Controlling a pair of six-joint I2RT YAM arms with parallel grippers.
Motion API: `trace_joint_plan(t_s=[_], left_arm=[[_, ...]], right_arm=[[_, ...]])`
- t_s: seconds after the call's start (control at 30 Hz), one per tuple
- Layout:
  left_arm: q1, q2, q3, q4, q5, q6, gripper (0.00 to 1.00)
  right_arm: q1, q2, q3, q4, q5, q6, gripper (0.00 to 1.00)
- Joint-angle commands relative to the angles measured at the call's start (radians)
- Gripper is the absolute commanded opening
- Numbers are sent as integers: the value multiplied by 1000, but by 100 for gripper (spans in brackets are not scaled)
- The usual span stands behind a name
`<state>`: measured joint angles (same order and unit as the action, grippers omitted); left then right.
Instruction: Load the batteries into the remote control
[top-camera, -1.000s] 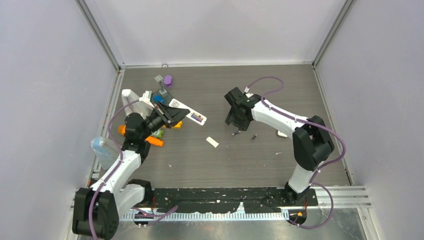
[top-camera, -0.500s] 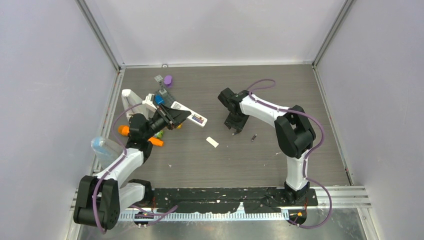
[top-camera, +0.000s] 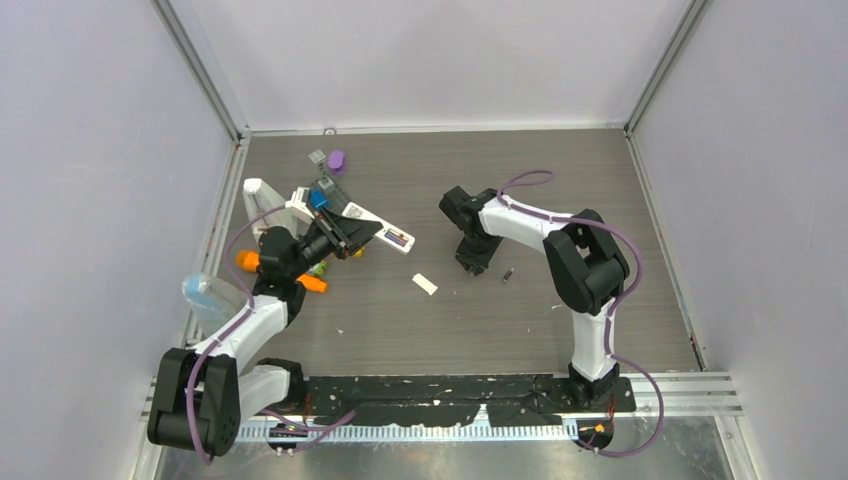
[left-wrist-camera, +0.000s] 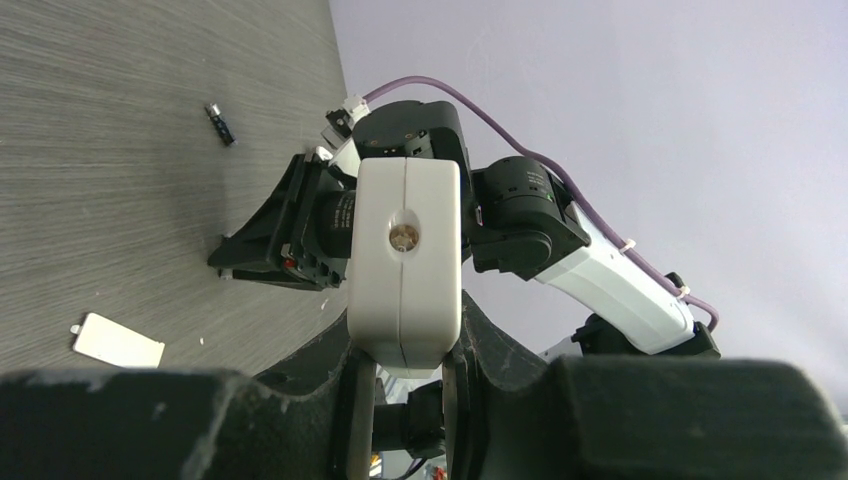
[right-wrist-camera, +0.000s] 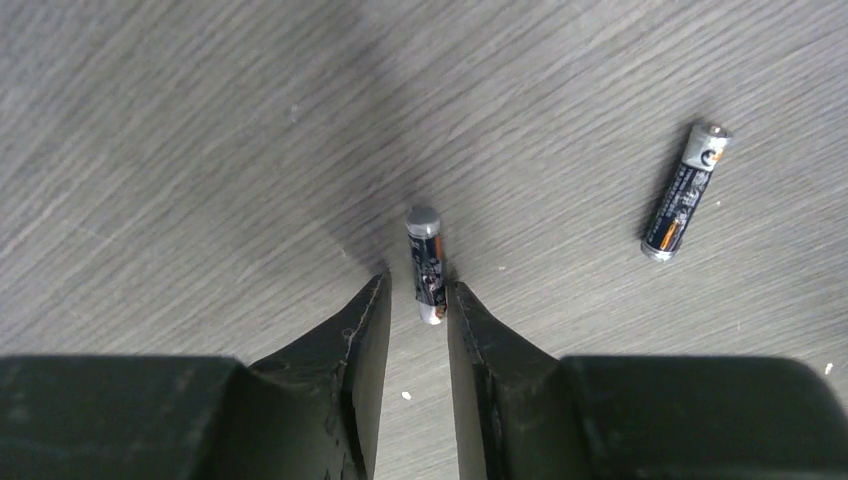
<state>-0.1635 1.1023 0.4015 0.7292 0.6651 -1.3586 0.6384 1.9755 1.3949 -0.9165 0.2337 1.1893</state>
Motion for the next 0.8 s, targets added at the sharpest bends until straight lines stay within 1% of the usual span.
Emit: trace_joint_plan(t_s=[0.0,0.13,0.23,0.33,0.37,0.43,0.5,0.53,0.63,0.67,0.7,0.77], left_arm=[[1,-15,23,30,11,5,0],[1,-35,33,-12,10,27,0],[1,-44,43,-35,13,37,0],[1,-50,49,-59,17,45,0],[1,-50,52,-62,19,45,0],[1,-50,56,-71,33,44,0],[1,-41,68,-89,61,44,0],[1,-34,77,-99,83,44,0],[0,-14,111,-138,181,28,0],[-1,-8,138,-157,229,31,0],[-1,1,167,-199,283,47,0],[-7,12,204,-308,349,100,0]], right_arm=[[-5,8,-12,37,23,48,32],[-5,18,-24,47,25,42,28],[-6,9,-45,67,49,17,21],[-8,-15,-57,100,71,-68,9],[-8,-23,-61,118,75,-92,8],[-9,-52,-63,152,77,-188,6],[-11,-93,-63,191,51,-346,5],[-12,-125,-61,200,25,-385,5],[-13,-206,-39,223,-54,-580,5],[-12,-248,-32,222,-119,-621,5],[-12,-290,-11,213,-150,-697,5],[-11,-358,21,182,-236,-792,5]])
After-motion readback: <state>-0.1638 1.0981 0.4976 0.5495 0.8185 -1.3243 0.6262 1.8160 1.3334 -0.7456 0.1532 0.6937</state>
